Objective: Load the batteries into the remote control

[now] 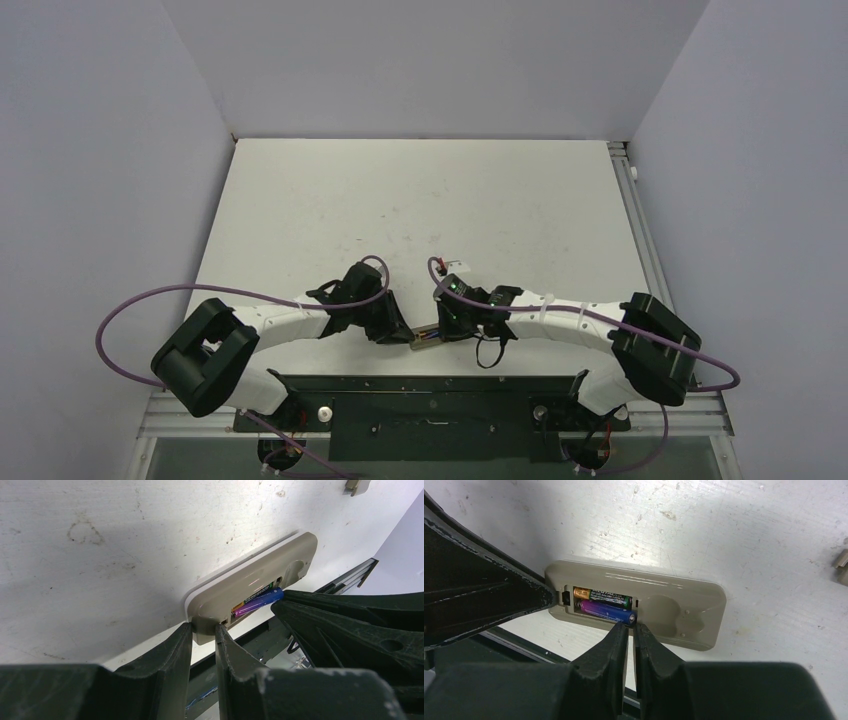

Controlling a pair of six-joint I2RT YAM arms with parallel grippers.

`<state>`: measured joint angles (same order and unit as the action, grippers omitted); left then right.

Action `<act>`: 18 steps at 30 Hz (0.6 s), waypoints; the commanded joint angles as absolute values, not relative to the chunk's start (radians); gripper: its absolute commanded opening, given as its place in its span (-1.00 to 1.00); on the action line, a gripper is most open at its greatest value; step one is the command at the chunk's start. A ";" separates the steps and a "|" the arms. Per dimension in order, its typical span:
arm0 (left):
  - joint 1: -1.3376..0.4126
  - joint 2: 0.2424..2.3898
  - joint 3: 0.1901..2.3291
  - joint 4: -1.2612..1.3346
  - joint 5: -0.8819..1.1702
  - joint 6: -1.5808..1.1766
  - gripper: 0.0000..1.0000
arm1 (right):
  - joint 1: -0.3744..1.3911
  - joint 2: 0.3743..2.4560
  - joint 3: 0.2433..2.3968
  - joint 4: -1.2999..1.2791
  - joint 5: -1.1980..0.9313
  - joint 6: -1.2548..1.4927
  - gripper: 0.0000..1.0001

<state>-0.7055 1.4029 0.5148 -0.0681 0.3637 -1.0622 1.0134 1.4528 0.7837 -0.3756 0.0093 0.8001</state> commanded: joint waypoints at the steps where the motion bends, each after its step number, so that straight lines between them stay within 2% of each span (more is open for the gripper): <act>1: -0.717 1.399 0.515 -0.035 0.362 -1.063 -0.62 | 1.015 1.449 0.838 -0.364 0.026 0.792 -0.74; 8: -0.719 1.397 0.514 -0.034 0.362 -1.065 -0.62 | 1.015 1.434 0.873 -0.417 0.083 0.772 -0.61; 18: -0.721 1.396 0.512 -0.032 0.363 -1.065 -0.62 | 1.012 1.460 0.878 -0.413 0.080 0.764 -0.60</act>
